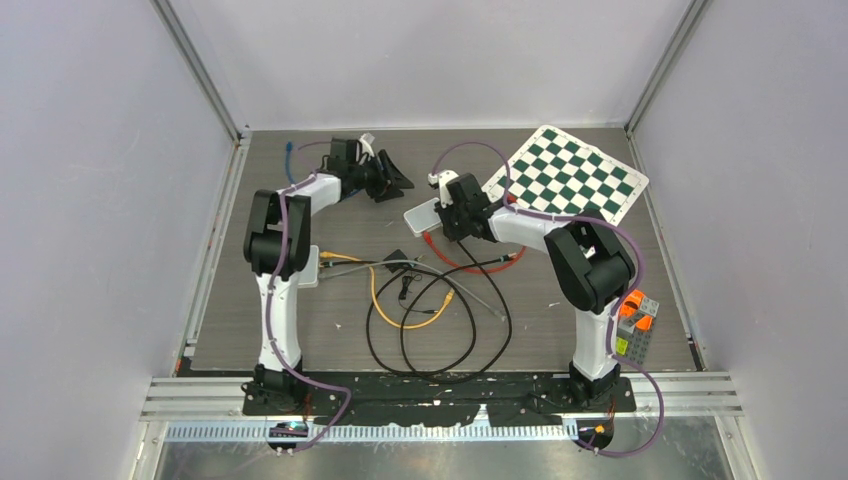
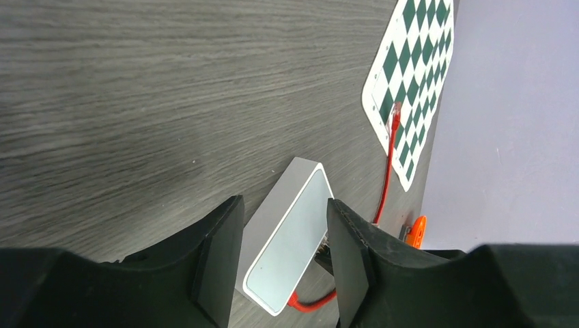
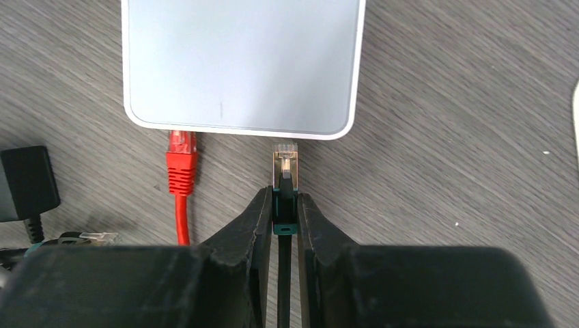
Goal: Insert the plug into the switch port
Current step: Insert the connector into the switch port.
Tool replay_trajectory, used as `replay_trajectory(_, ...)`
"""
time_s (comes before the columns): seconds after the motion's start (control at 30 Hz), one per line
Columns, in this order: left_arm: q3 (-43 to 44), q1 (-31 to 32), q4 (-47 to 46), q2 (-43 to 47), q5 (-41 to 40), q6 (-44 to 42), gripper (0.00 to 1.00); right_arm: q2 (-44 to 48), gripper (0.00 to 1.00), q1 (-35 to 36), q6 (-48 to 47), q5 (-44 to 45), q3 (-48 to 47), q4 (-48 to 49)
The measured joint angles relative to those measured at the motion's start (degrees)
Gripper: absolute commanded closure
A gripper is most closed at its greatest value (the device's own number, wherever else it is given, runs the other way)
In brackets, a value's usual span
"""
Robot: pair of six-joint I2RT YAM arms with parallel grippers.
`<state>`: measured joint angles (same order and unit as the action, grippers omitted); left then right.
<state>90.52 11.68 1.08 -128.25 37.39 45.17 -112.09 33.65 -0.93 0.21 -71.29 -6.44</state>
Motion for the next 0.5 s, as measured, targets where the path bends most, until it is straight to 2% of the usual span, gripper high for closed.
replay_trajectory(0.5, 0.7, 2.7, 3.1, -2.5, 2.5, -0.8, 0.62, -0.9, 0.95, 0.5, 1.6, -3.8, -0.2, 1.6)
